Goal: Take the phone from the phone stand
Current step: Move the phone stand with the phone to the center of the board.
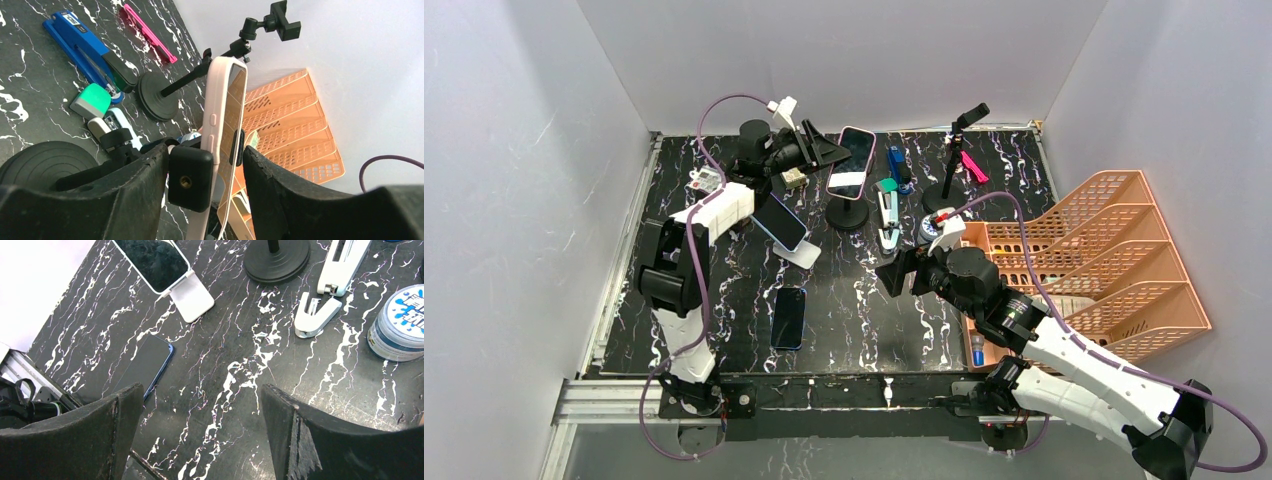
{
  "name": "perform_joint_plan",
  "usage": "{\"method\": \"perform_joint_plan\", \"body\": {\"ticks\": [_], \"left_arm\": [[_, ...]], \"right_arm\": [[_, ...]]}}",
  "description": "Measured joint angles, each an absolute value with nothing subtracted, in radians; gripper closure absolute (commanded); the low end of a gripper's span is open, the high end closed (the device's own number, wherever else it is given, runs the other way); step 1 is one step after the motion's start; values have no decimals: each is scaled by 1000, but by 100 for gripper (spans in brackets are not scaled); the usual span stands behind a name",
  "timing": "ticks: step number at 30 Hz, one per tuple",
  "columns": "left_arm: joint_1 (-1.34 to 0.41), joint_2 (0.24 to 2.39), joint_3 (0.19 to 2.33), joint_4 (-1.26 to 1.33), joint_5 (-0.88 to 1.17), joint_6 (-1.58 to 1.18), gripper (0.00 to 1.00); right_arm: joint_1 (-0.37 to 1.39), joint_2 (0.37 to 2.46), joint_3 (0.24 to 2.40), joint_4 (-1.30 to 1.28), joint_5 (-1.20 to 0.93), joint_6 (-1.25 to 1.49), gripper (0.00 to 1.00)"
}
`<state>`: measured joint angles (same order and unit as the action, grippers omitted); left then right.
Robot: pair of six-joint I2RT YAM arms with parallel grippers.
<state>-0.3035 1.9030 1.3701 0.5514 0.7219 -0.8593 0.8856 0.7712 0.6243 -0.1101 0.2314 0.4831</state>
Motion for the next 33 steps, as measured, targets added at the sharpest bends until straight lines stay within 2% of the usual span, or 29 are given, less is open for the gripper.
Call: {"method": "perform_joint_plan", "body": {"ticks": [9, 20, 27, 33], "left_arm": [[-303, 1927, 1370, 577, 733, -889, 61], [-303, 1928, 1370, 591, 747, -902, 83], [-303, 1928, 1365, 601, 749, -918, 100], [-303, 1928, 1356, 619, 749, -935, 100]], "right_arm": [[886, 771, 624, -110, 233, 483, 7], [886, 771, 624, -110, 234, 483, 7], [886, 771, 624, -110, 234, 483, 7], [886, 771, 624, -111, 234, 484, 7]]}}
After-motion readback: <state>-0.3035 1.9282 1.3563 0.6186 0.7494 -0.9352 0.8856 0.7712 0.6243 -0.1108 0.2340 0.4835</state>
